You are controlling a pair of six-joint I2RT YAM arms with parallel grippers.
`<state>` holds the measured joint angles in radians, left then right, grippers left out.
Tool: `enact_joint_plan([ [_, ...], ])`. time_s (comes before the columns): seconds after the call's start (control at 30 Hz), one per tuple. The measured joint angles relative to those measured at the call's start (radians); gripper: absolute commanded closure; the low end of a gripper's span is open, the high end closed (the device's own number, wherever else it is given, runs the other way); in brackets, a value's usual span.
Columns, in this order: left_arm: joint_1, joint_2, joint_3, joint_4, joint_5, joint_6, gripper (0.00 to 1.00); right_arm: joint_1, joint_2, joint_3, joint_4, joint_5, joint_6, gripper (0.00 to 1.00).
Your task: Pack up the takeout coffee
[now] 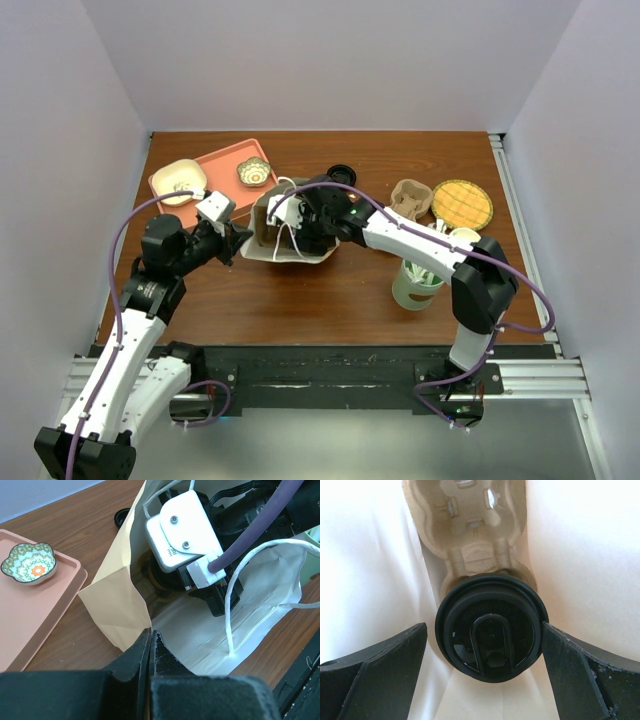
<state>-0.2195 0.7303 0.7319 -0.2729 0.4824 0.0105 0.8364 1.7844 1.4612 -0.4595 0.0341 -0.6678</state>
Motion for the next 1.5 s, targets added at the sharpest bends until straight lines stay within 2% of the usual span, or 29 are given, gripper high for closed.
enact_joint_plan([
  [1.5,0.0,0.034,0.013,0.018,0.01,-0.027,1.0,-0.02,-0.007,0.029,-0.034,-0.022,0.003,0.01],
])
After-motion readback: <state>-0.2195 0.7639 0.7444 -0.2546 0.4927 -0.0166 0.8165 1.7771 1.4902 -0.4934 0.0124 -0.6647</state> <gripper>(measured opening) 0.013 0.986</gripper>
